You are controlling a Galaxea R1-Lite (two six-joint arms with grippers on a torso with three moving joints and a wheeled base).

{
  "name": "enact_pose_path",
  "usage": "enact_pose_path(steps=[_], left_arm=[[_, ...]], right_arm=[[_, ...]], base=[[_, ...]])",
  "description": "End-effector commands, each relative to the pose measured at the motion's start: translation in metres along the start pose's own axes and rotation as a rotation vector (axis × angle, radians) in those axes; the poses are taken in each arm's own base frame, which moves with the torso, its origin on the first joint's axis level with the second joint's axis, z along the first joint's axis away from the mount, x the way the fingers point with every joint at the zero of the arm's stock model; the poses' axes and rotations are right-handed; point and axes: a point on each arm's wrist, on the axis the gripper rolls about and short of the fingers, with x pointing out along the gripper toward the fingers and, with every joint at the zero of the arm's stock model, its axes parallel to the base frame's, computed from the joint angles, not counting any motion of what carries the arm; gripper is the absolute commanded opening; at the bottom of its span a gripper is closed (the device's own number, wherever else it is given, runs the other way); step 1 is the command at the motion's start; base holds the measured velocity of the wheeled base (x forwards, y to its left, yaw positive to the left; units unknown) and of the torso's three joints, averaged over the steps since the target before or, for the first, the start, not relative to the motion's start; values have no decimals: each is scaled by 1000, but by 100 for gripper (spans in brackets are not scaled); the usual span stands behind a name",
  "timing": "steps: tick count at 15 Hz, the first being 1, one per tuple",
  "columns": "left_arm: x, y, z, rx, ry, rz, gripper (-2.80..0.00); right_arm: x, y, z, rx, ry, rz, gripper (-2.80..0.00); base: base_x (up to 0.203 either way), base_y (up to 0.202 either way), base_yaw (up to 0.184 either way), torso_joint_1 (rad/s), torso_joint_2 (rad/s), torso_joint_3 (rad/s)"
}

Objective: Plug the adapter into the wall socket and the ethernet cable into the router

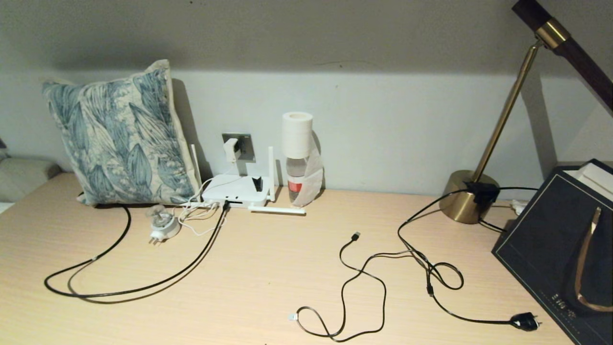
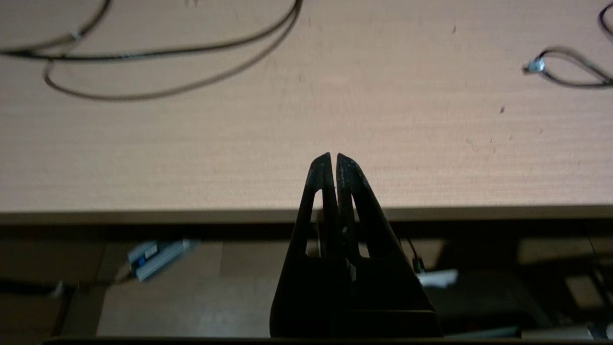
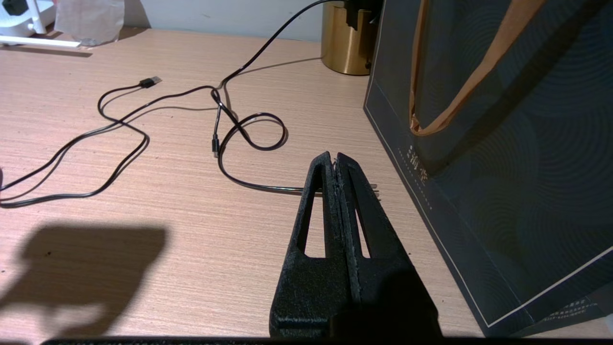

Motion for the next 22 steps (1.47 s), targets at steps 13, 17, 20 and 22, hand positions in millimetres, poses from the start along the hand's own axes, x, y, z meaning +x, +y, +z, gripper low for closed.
enact_pose_path(steps=[13, 17, 20, 22], left_arm=[[-14, -1, -9, -118, -254, 45, -280], [-14, -1, -9, -119, -257, 46, -280], [-14, -1, -9, -119, -257, 44, -280], [-14, -1, -9, -119, -257, 45, -280]], right_arm=[[0, 0, 0, 4, 1, -1, -280], [0, 0, 0, 9, 1, -1, -280], [0, 0, 0, 12, 1, -1, -280], [0, 0, 0, 12, 1, -1, -280]], base=[[0, 0, 0, 0, 0, 0], [0, 0, 0, 0, 0, 0], [0, 0, 0, 0, 0, 0], [0, 0, 0, 0, 0, 0]])
